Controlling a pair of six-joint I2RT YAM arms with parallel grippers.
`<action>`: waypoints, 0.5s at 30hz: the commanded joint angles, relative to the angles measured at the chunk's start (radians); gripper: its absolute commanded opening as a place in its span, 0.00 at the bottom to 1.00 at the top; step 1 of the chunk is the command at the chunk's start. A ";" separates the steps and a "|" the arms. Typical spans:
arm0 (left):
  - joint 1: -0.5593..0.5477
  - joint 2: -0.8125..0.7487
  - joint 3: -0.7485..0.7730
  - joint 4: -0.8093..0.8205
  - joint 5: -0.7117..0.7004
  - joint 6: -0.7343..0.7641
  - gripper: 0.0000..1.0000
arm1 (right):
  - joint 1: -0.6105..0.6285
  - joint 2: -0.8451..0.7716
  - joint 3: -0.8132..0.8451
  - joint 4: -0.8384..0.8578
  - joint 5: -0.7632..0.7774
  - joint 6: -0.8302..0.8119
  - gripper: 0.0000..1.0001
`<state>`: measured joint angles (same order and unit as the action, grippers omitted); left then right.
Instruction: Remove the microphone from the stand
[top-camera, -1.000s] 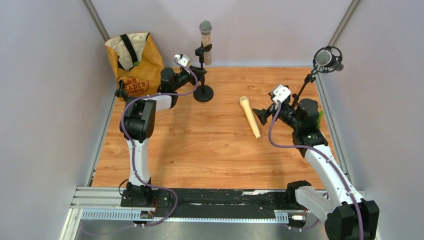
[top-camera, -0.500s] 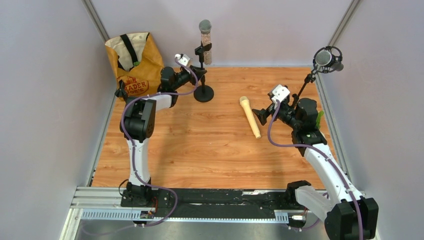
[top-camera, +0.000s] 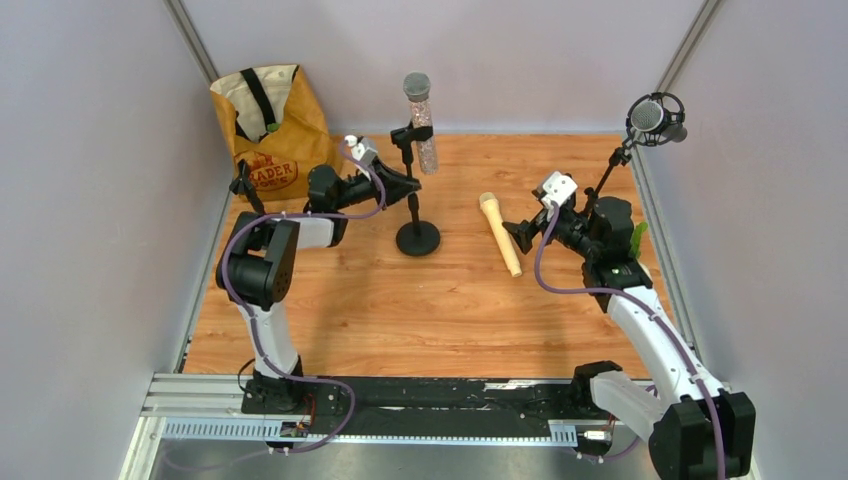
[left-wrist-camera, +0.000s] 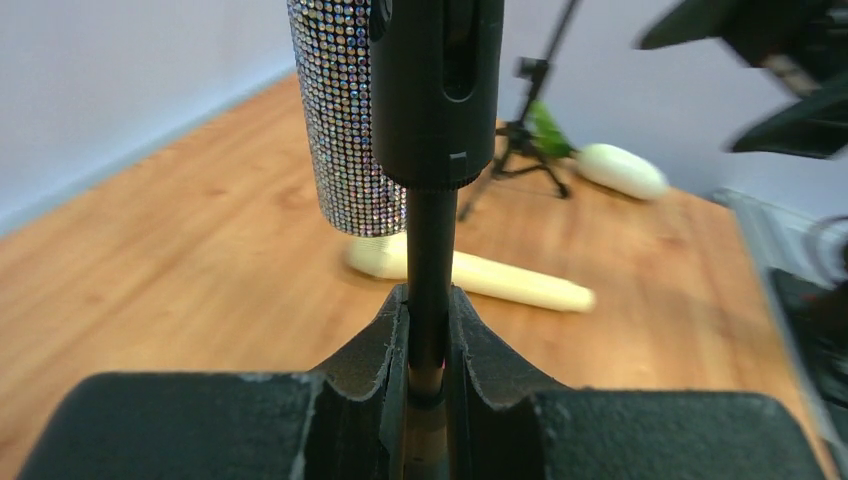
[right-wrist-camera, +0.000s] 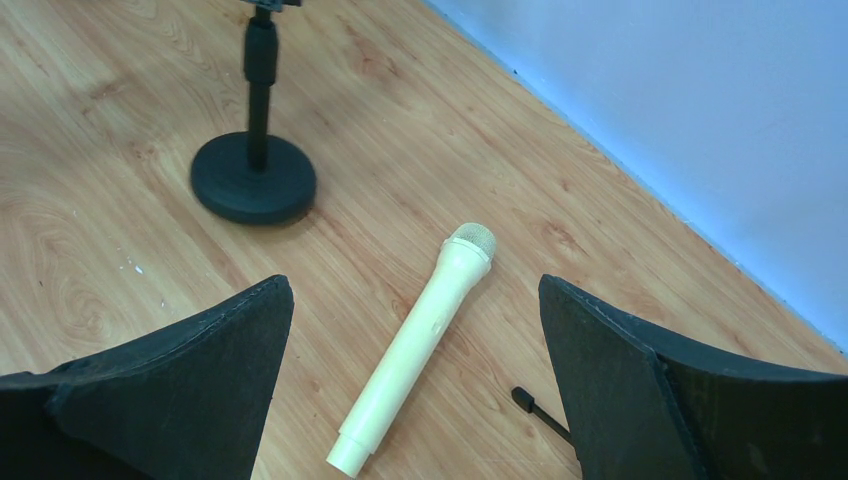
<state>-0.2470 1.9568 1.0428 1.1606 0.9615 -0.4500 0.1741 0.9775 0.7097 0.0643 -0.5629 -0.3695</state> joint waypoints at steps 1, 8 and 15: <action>-0.041 -0.200 -0.101 0.339 0.111 -0.153 0.00 | -0.005 -0.016 -0.009 0.028 -0.045 -0.014 1.00; -0.133 -0.430 -0.357 0.314 0.105 -0.010 0.00 | -0.004 -0.043 -0.015 0.026 -0.081 -0.006 1.00; -0.201 -0.596 -0.565 0.255 0.011 0.172 0.00 | -0.004 -0.056 -0.018 0.026 -0.111 0.001 1.00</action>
<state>-0.4244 1.4631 0.5396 1.2564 1.0531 -0.4244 0.1734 0.9428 0.6998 0.0635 -0.6250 -0.3687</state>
